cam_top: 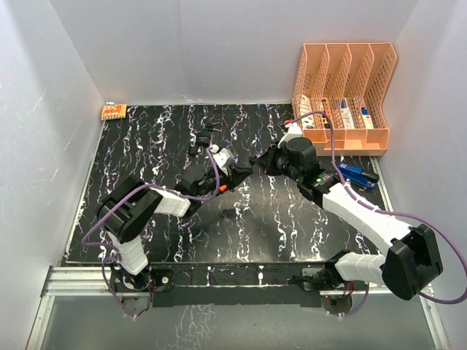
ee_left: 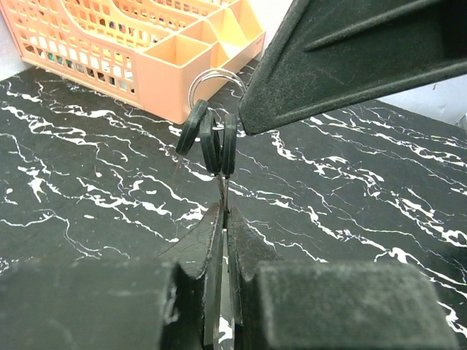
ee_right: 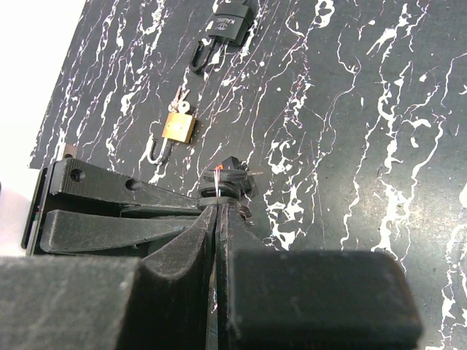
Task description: Unlock with the key
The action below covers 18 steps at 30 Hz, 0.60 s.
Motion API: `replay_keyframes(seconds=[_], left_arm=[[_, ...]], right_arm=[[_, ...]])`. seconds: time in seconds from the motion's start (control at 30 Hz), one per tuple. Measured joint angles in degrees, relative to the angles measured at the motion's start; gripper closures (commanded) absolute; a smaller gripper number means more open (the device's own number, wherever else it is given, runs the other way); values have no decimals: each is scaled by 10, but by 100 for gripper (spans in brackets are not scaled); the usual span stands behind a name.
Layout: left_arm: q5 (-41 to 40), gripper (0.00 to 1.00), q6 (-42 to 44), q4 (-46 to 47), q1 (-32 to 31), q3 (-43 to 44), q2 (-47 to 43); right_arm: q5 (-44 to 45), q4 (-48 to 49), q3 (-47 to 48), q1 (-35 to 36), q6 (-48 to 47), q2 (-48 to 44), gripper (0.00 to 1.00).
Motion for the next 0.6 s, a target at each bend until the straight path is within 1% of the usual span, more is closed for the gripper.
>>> replay_keyframes(seconds=[0.23, 0.5, 0.53, 0.6], left_arm=[[-16, 100, -4, -86, -1, 0, -45], [-23, 100, -4, -149, -3, 11, -52], [-24, 100, -4, -157, -3, 14, -52], [-26, 100, -4, -175, -3, 21, -52]], right_arm=[[1, -1, 0, 0, 0, -3, 100], [2, -1, 0, 0, 0, -3, 100], [2, -1, 0, 0, 0, -3, 98], [3, -1, 0, 0, 0, -5, 86]])
